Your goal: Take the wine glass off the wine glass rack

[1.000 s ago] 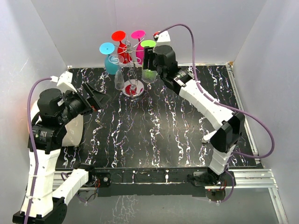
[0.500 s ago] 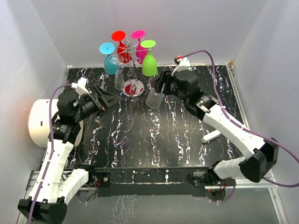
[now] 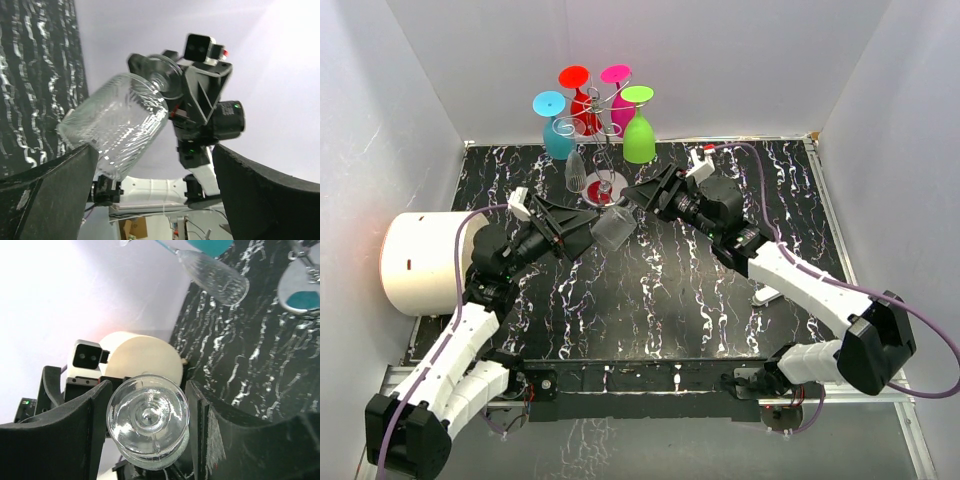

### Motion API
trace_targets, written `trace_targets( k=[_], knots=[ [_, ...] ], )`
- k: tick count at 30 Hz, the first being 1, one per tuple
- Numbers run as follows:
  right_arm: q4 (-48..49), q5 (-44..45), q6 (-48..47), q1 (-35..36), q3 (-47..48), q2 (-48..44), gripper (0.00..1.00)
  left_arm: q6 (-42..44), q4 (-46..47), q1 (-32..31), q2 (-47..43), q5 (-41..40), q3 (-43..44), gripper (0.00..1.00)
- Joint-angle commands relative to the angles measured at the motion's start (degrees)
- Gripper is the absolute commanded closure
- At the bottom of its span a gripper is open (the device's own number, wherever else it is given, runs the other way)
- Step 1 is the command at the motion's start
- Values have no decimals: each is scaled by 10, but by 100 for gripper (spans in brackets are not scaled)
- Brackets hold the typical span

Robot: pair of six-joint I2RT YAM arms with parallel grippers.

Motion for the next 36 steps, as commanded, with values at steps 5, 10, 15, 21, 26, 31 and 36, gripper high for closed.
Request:
trace_targets(
  k=[5,10,15,21,26,31,36],
  knots=[
    [224,-25,107,-1,-43,7,83,-53,131,-48,34,-39,2,19],
    [320,-17,149,-1,-101,9,83,-79,177,-51,36,-53,-17,41],
    [403,-14,161,-1,-152,13,82,-93,191,-52,38,-61,-29,65],
    [435,9,153,-1,-200,3,72,-97,205,-53,59,-58,-30,96],
    [381,3,131,-14,-208,-1,37,-92,210,-53,91,-39,-20,100],
    [257,-45,49,-60,-200,-6,2,-33,106,-51,90,-22,2,100],
    [111,-85,-77,-101,-173,-13,2,96,-121,-51,72,-25,62,100]
  ],
)
